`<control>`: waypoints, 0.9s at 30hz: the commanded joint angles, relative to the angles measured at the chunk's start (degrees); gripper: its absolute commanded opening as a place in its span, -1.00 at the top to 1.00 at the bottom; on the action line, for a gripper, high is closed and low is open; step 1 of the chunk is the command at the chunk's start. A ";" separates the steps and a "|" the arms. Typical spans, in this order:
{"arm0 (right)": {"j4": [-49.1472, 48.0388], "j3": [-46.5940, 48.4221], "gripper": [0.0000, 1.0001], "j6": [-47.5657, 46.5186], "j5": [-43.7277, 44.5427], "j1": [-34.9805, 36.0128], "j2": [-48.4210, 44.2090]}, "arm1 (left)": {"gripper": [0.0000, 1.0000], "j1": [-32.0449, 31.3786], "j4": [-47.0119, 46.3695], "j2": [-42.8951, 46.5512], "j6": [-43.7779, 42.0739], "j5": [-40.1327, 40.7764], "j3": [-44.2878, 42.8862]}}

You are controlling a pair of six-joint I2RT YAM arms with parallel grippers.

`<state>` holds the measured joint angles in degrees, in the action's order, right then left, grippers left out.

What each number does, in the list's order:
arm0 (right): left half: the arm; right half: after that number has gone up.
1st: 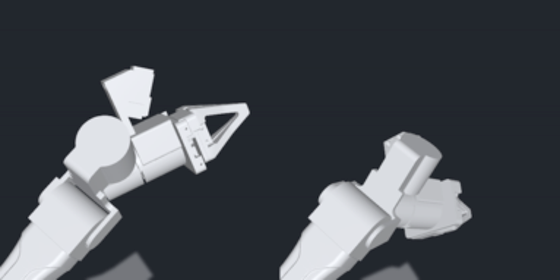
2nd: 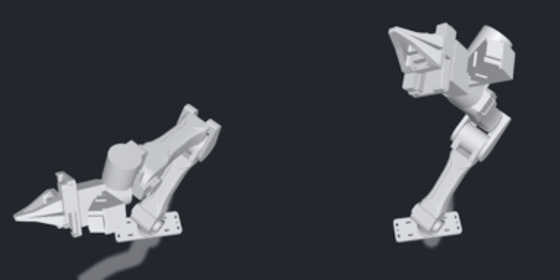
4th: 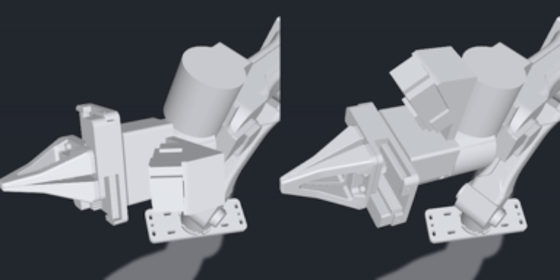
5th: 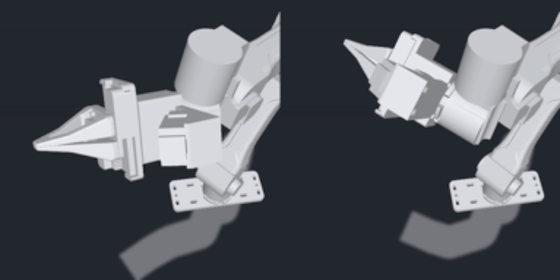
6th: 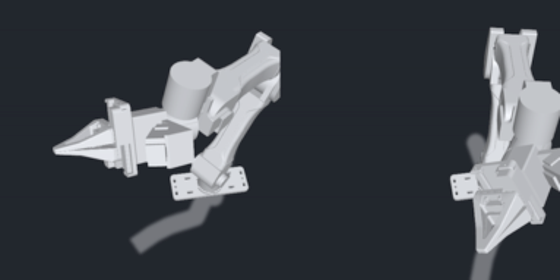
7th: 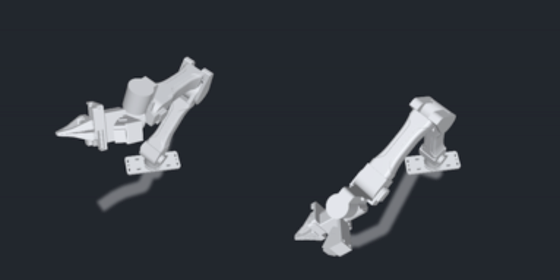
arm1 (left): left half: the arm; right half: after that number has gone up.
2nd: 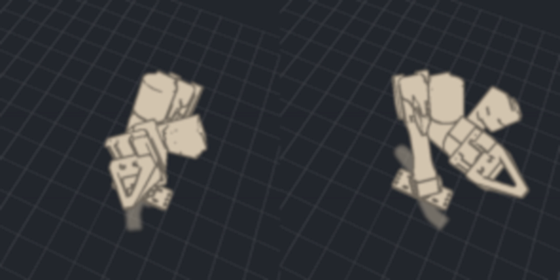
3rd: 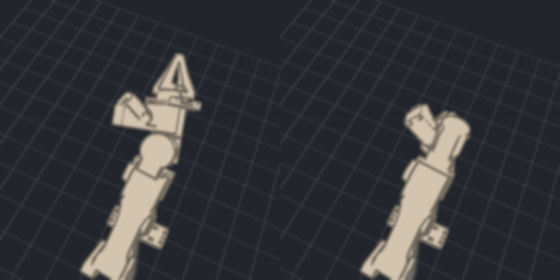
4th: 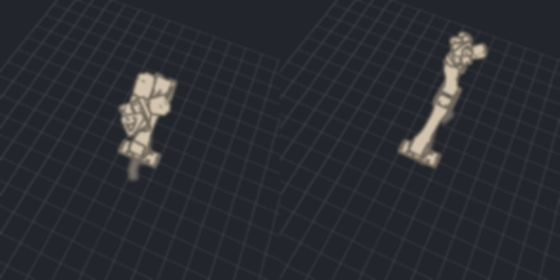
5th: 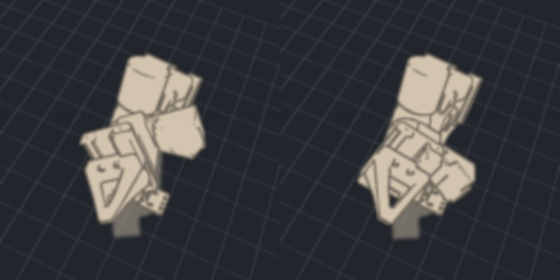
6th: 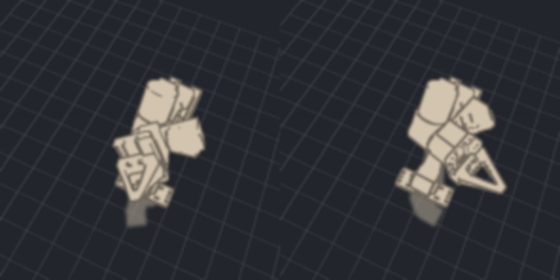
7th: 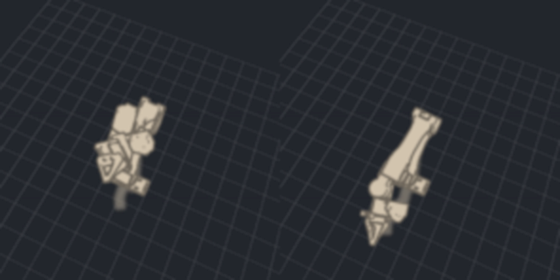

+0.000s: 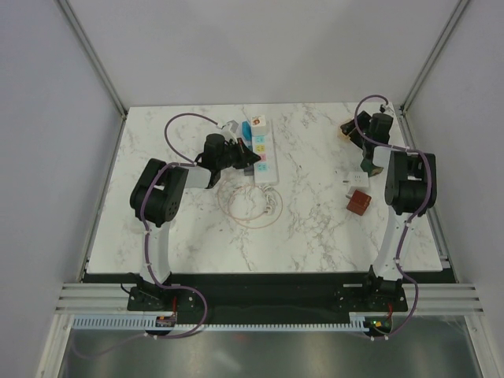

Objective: Pull the plug off the socket

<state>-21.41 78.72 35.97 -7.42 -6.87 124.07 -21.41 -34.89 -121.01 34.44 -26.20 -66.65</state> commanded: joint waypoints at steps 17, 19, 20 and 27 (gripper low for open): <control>7.61 5.31 -0.85 -2.65 3.02 2.13 -0.49 | 0.96 -0.30 -3.69 1.57 -1.30 -1.40 1.17; 8.48 5.13 -0.96 -3.79 3.90 2.48 -1.81 | 0.96 -0.30 -3.69 1.65 -1.30 -1.40 1.26; 8.75 4.87 -0.96 -4.06 4.60 2.57 -2.34 | 0.95 -0.30 -3.69 1.74 -1.30 -1.40 1.35; 9.98 1.44 -0.96 -7.40 10.92 4.32 -10.86 | 0.95 -0.30 -3.78 2.53 -1.65 -1.05 1.79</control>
<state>-10.98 80.82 31.42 -1.19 -3.46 120.29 -21.41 -35.97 -121.01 34.41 -26.20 -65.19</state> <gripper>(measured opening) 0.979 0.026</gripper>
